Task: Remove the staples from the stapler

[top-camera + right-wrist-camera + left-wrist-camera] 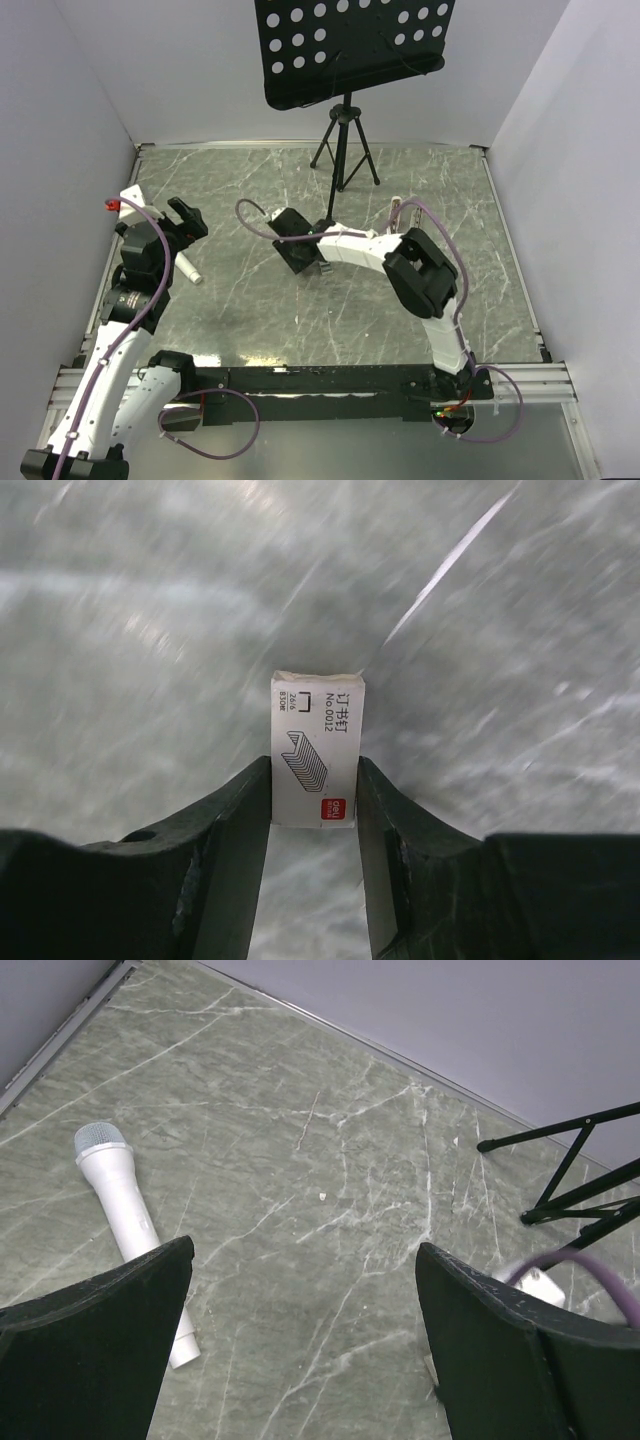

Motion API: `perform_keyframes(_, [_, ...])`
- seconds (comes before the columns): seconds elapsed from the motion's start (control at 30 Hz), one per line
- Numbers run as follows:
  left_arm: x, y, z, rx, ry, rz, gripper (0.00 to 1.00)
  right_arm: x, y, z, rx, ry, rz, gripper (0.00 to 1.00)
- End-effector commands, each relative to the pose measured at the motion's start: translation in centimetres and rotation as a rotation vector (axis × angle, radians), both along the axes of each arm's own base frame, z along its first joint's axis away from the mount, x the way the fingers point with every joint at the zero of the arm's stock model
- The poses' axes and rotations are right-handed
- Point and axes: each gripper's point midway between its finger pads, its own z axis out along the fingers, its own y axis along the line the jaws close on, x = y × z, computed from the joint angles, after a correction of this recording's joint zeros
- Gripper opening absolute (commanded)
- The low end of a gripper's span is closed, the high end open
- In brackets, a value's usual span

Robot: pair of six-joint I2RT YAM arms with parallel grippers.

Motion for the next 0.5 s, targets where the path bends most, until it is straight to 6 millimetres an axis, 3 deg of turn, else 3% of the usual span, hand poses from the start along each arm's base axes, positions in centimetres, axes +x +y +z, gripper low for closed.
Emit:
perform_keyframes(0.0, [-0.3,0.4,0.8,0.006,-0.034,0.021,0.97,-2.3,0.5,3.2,0.072,-0.053,0.037,0.45])
perform_keyframes(0.03, [-0.3,0.5,0.8,0.008,-0.036,0.022,0.97,-3.2,1.2,4.2,0.107,-0.070,0.062,0.45])
perform_keyframes(0.07, [-0.3,0.5,0.9,0.006,-0.039,0.023,0.97,-4.6,0.6,3.2,0.091,-0.052,0.078,0.45])
perform_keyframes(0.23, [-0.5,0.3,1.1,-0.011,-0.049,0.016,0.97,-8.5,0.6,2.8,0.103,-0.044,0.175,0.45])
perform_keyframes(0.47, [-0.5,0.5,1.0,-0.013,-0.047,0.026,0.97,-10.4,1.6,2.0,0.091,-0.036,0.199,0.47])
